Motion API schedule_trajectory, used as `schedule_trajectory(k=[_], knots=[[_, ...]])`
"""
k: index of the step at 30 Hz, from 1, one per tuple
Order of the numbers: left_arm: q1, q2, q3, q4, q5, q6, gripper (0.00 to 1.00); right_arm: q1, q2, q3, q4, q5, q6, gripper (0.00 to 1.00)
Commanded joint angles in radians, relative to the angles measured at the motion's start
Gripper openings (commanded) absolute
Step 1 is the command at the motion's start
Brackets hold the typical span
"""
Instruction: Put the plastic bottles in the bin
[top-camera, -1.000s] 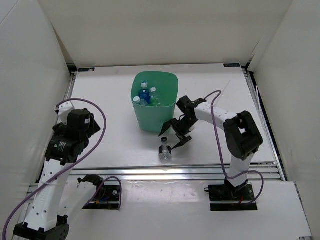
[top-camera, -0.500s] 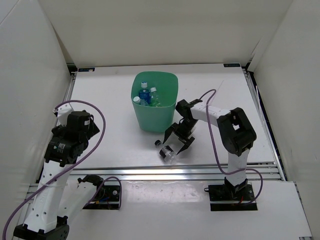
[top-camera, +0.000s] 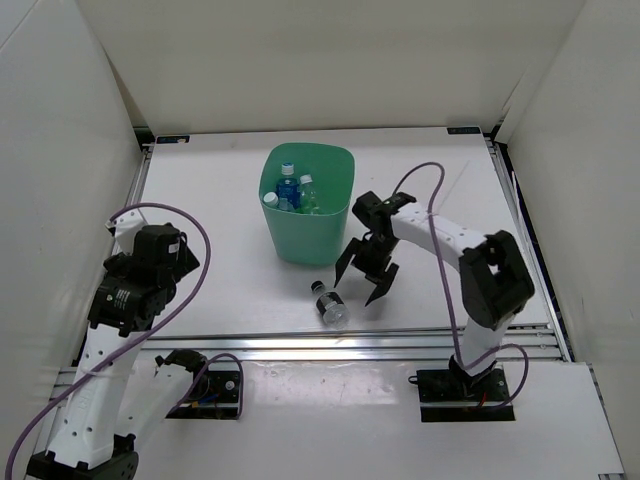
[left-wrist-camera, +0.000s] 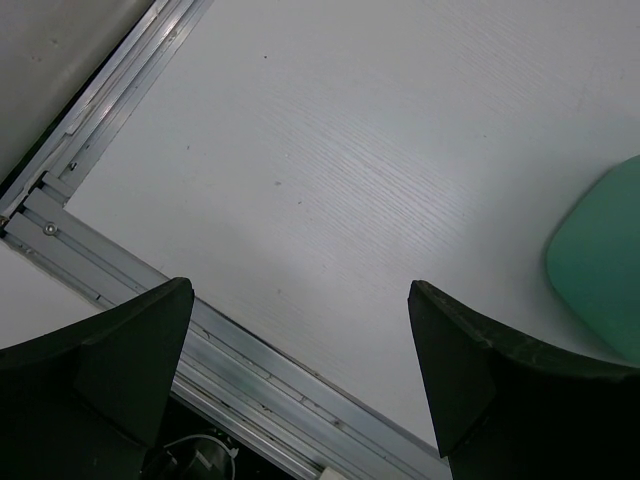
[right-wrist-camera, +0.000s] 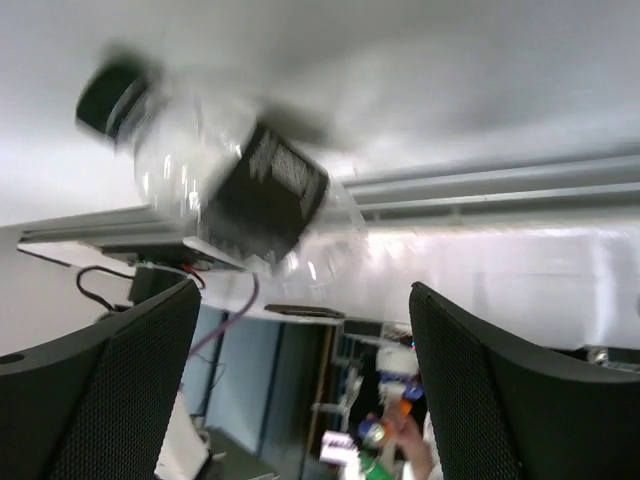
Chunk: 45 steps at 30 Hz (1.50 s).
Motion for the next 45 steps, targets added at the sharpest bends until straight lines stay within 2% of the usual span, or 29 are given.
schedule_trajectory(k=[1, 5, 7, 8, 9, 12, 13, 14, 17, 23, 28, 34, 45], knots=[[0.005, -0.019, -0.001, -0.013, -0.008, -0.015, 1.0, 0.007, -0.141, 0.092, -0.16, 0.141, -0.058, 0.88], [0.005, -0.039, -0.01, -0.013, -0.017, -0.015, 1.0, 0.007, -0.276, 0.168, -0.209, 0.24, -0.117, 0.87], [0.005, -0.057, -0.02, -0.013, -0.017, -0.025, 1.0, 0.039, -0.373, 0.179, -0.162, 0.292, -0.185, 0.86], [0.005, -0.058, -0.029, -0.013, -0.017, -0.025, 1.0, 0.097, -0.407, 0.164, -0.134, 0.375, -0.234, 0.86], [0.005, -0.067, -0.029, -0.013, -0.017, -0.025, 1.0, 0.132, -0.477, 0.143, -0.1, 0.412, -0.354, 0.84], [0.005, -0.076, -0.038, -0.004, -0.017, -0.025, 1.0, 0.276, -0.614, 0.015, 0.015, 0.516, -0.51, 0.81], [0.005, -0.076, -0.038, -0.004, -0.017, -0.025, 1.0, 0.312, -0.645, -0.024, 0.045, 0.602, -0.585, 0.81], [0.005, -0.085, -0.047, 0.005, -0.017, -0.025, 1.0, 0.371, -0.672, -0.067, 0.125, 0.628, -0.619, 0.81], [0.005, -0.094, -0.057, 0.016, -0.017, -0.013, 1.0, 0.43, -0.746, -0.23, 0.297, 0.701, -0.68, 0.82], [0.005, -0.076, -0.076, 0.051, 0.015, 0.017, 1.0, 0.464, -0.688, -0.397, 0.556, 0.665, -0.771, 0.84], [0.005, -0.058, -0.076, 0.051, 0.033, 0.026, 1.0, 0.473, -0.573, -0.407, 0.694, 0.617, -0.8, 0.84], [0.005, -0.067, -0.086, 0.061, 0.042, 0.026, 1.0, 0.473, -0.478, -0.381, 0.757, 0.525, -0.765, 0.84], [0.005, -0.094, -0.096, 0.061, 0.052, 0.026, 1.0, 0.473, -0.343, -0.381, 0.796, 0.448, -0.765, 0.86]])
